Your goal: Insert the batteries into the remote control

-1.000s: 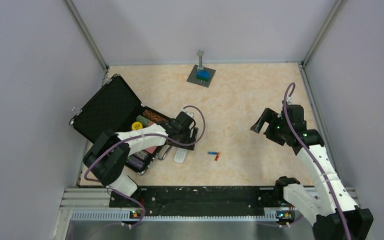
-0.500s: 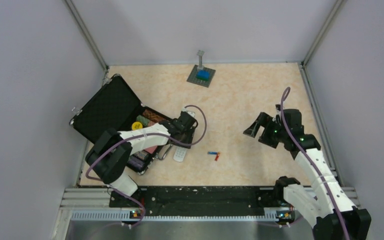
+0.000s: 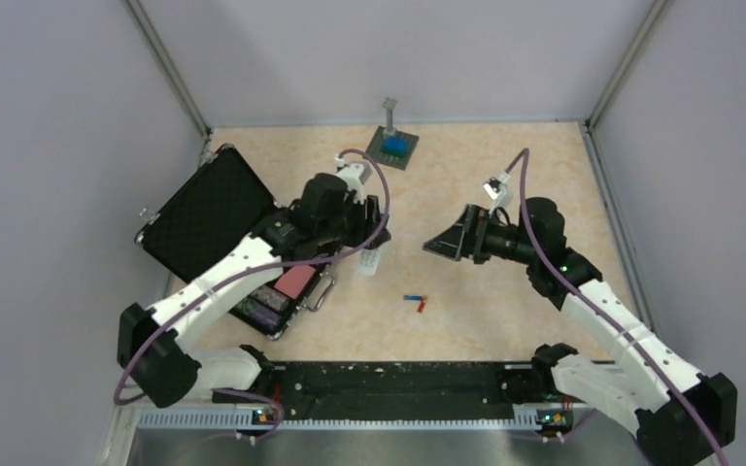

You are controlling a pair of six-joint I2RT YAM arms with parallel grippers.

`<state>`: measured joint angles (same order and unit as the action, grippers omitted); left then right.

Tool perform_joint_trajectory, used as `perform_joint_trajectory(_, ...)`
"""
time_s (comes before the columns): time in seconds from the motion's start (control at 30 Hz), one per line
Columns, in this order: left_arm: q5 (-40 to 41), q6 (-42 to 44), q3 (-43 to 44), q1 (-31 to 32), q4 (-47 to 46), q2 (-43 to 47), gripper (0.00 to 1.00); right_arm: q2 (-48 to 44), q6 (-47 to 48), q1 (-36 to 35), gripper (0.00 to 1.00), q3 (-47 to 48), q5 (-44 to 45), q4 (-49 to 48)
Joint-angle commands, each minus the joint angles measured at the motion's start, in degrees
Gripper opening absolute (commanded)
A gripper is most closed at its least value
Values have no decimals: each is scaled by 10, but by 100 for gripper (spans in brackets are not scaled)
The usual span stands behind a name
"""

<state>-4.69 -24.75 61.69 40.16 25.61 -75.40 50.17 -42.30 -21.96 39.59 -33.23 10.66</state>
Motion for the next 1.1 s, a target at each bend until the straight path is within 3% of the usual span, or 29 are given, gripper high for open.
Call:
perform_joint_trajectory(0.0,-118,-66,60,-50,-34,63,30,39,-15,-79,93,70,23,-101)
perform_joint_trajectory(0.13,-201,-148,95,-89,-61,98,31,41,-58,-101,94,80,24,-180)
perform_joint_trajectory(0.27,-280,-230,98,-104,-147,114,30,47,-102,-132,95,97,4,-252)
perform_joint_trajectory(0.6,-394,-399,59,-107,-369,118,29,79,-122,-185,99,147,20,-301)
perform_joint_trajectory(0.87,-382,-405,44,-108,-376,127,28,108,-139,-220,97,162,40,-325)
perform_joint_trajectory(1.07,-349,-355,58,-107,-307,135,27,128,-185,-227,84,159,45,-336)
